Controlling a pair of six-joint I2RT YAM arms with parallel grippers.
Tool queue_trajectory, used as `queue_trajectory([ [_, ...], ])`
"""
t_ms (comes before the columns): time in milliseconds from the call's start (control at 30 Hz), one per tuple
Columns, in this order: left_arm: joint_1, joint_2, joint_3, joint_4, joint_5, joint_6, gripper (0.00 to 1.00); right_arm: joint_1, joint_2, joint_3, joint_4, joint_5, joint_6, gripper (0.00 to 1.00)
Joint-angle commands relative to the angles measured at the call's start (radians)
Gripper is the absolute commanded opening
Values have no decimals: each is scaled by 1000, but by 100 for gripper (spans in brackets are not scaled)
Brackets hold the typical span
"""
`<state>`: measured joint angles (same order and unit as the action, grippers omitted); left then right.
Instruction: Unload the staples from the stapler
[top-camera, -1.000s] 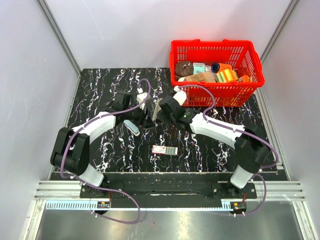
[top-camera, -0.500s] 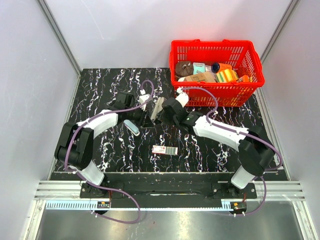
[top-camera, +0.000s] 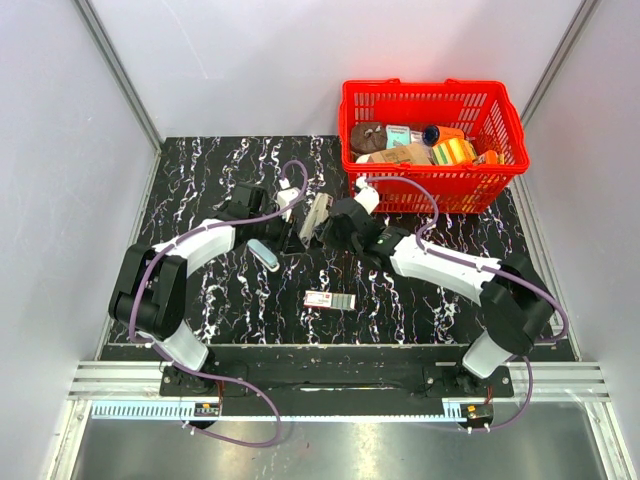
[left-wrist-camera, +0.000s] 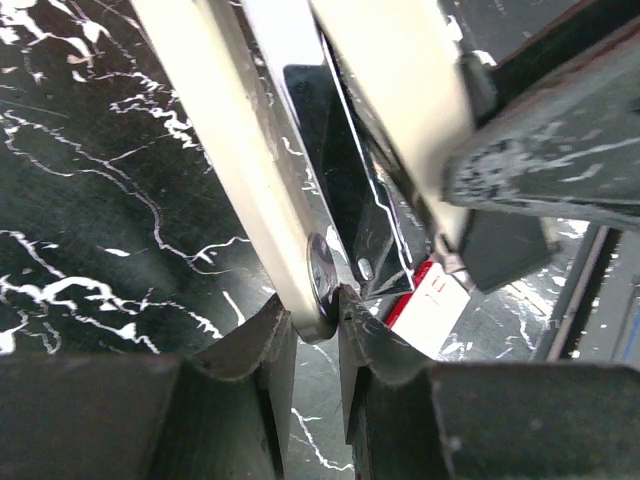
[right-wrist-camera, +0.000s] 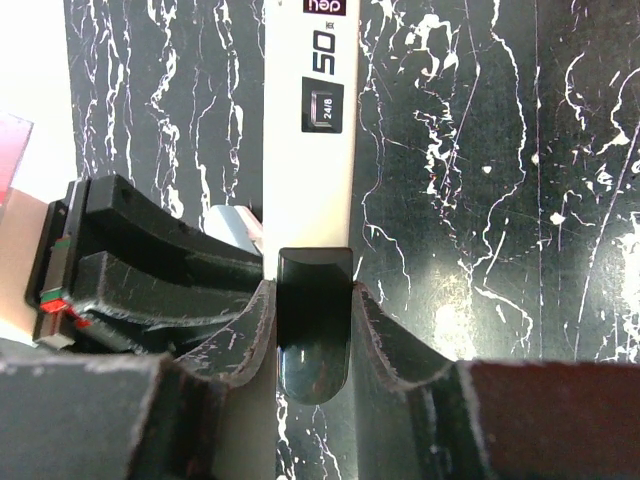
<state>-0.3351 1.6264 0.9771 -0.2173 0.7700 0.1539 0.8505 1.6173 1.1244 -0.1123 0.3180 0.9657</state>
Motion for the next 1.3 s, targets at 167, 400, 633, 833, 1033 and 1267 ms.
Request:
queue_trajectory([
  [167, -18, -27, 80, 68, -236, 240, 0, 2, -143, -46, 30, -140, -122, 0],
  [400, -18, -16, 71, 140, -339, 292, 0, 2, -220, -178, 23, -255, -165, 0],
  [633, -41, -23, 6, 260, -438, 397, 0, 2, -318, -311, 31, -301, -284, 0],
  [833, -117, -43, -64, 370, -575, 489, 0, 2, -356, -325, -38, -247, -349, 0],
  [1033, -189, -46, -166, 587, -734, 604, 0, 2, -408, -331, -95, -235, -407, 0],
  [1267, -223, -11, -196, 728, -833, 659, 0, 2, -425, -337, -122, -229, -435, 0],
])
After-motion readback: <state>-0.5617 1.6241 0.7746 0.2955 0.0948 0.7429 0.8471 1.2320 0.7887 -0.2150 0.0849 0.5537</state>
